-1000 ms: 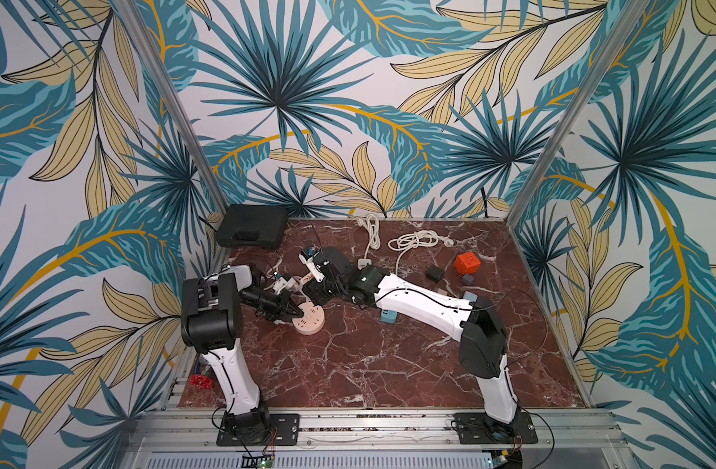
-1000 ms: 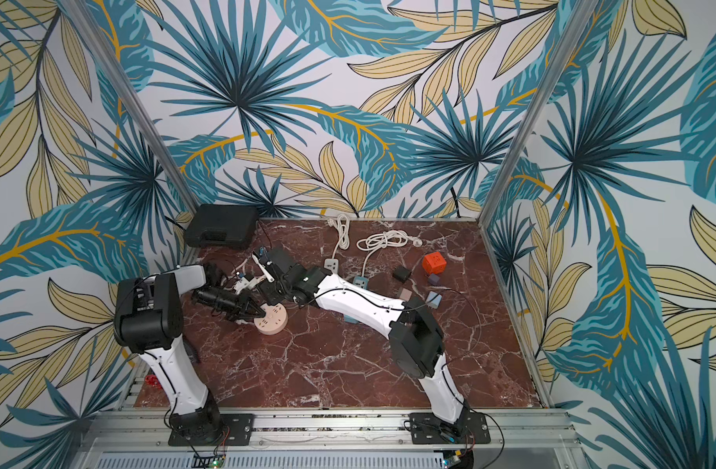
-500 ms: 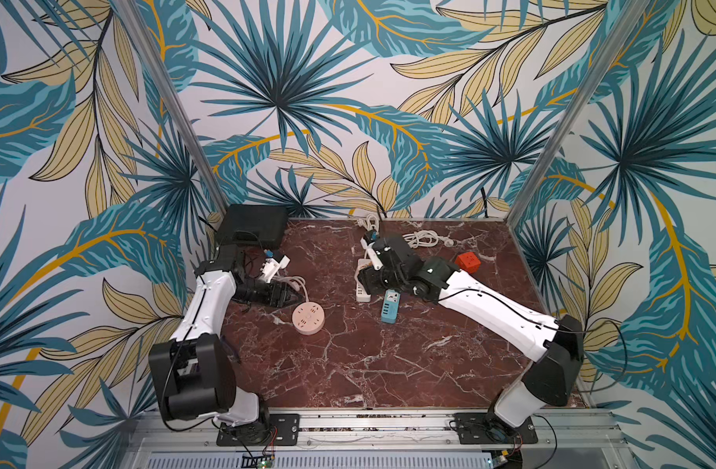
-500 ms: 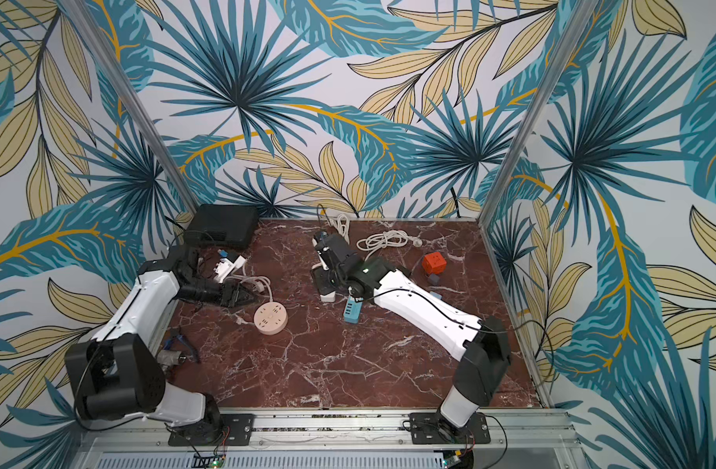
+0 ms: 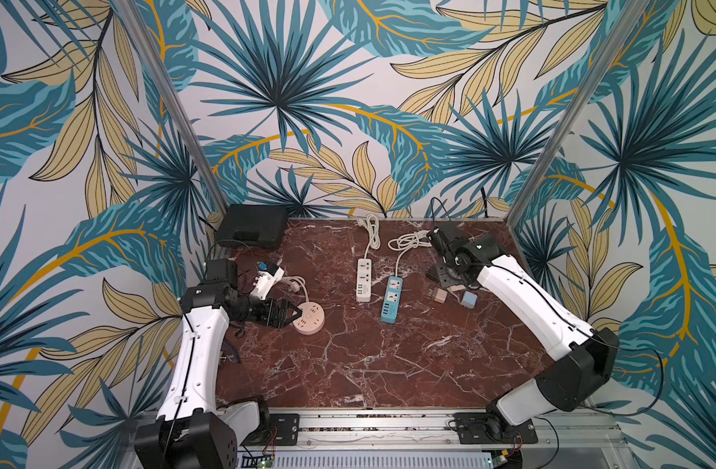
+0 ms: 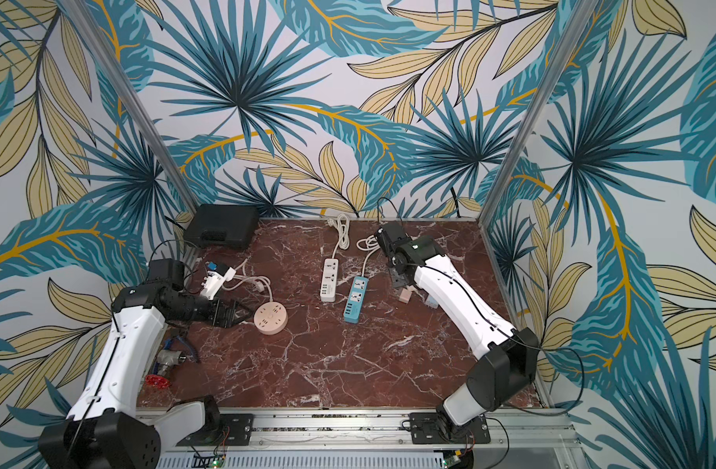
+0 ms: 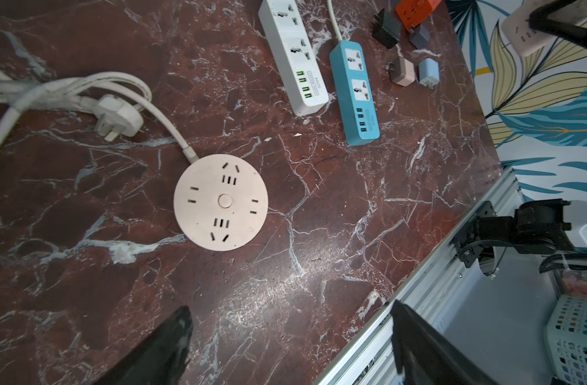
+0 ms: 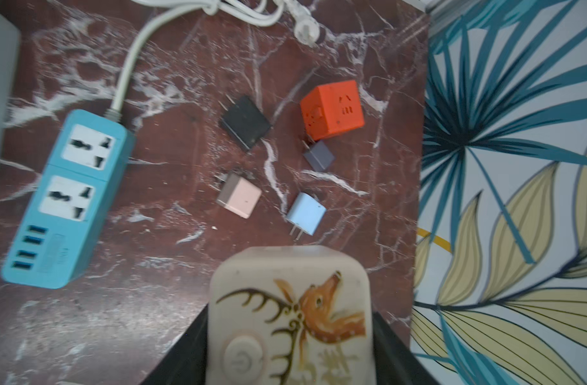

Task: Pull the plug off the socket
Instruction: Place the plug at the center of the board.

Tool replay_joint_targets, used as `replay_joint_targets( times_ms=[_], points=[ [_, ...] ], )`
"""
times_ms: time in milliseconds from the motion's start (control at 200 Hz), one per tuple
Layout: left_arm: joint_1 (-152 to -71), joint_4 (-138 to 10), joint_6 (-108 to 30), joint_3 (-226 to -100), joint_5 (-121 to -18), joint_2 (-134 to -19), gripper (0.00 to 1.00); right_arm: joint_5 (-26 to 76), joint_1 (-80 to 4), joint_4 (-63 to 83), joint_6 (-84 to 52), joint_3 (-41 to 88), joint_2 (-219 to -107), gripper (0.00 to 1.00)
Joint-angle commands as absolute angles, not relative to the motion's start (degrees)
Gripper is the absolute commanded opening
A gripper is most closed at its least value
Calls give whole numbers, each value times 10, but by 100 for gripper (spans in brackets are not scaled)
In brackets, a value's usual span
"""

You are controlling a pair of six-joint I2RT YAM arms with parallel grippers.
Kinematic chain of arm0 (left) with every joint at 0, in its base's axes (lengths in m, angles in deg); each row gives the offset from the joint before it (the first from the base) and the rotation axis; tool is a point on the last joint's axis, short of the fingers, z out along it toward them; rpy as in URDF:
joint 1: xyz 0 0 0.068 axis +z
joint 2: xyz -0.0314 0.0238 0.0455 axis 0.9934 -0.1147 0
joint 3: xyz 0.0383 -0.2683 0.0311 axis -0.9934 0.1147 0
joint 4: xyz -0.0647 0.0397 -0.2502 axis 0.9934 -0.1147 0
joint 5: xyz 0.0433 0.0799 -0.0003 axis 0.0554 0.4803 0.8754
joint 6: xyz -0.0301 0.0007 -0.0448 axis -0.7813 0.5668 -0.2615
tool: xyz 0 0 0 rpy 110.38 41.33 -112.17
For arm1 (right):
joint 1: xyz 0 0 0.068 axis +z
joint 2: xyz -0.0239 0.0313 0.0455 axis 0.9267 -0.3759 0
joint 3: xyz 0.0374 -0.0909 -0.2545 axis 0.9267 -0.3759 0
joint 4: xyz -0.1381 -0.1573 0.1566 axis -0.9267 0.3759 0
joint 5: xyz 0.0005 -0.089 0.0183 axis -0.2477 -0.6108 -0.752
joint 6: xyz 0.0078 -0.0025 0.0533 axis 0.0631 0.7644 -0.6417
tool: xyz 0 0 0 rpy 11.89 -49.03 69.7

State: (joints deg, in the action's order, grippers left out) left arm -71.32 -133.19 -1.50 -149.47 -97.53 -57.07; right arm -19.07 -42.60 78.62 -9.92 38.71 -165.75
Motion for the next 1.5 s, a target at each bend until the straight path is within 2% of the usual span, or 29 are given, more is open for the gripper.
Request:
replay_joint_targets(
  times_ms=[0, 265, 466, 526, 711, 791, 977, 1037, 1127, 1242, 1392, 1492],
  points=[
    [-711, -1296, -36, -1480, -958, -555, 96, -249, -442, 835, -83, 424, -1679, 0],
    [-711, -1316, -35, -1494, -946, -582, 96, -155, -446, 756, -95, 429, -1756, 0],
    [-711, -1318, -37, -1496, -943, -589, 96, -22, -444, 739, -102, 444, -1823, 0],
    [-711, -1318, -37, -1496, -942, -589, 96, 9, -444, 731, -100, 444, -1843, 4],
    [-711, -1317, -38, -1496, -942, -592, 96, 61, -444, 715, -97, 448, -1891, 4],
    [-711, -1317, -38, -1496, -942, -592, 96, 80, -444, 714, -94, 454, -1910, 11],
    [-711, -1318, -38, -1496, -942, -590, 96, 79, -445, 734, -96, 483, -1962, 19],
    [-711, -1318, -38, -1496, -942, -590, 96, 74, -446, 731, -96, 485, -1968, 25],
    [-711, -1318, -38, -1496, -941, -590, 96, 71, -448, 736, -96, 497, -1979, 28],
    [-711, -1317, -39, -1496, -940, -590, 96, 61, -456, 741, -97, 507, -1996, 40],
    [-711, -1317, -38, -1496, -941, -590, 97, 63, -467, 735, -99, 516, -2010, 42],
    [-711, -1318, -38, -1496, -941, -590, 97, 72, -476, 728, -103, 520, -2015, 52]
  ],
)
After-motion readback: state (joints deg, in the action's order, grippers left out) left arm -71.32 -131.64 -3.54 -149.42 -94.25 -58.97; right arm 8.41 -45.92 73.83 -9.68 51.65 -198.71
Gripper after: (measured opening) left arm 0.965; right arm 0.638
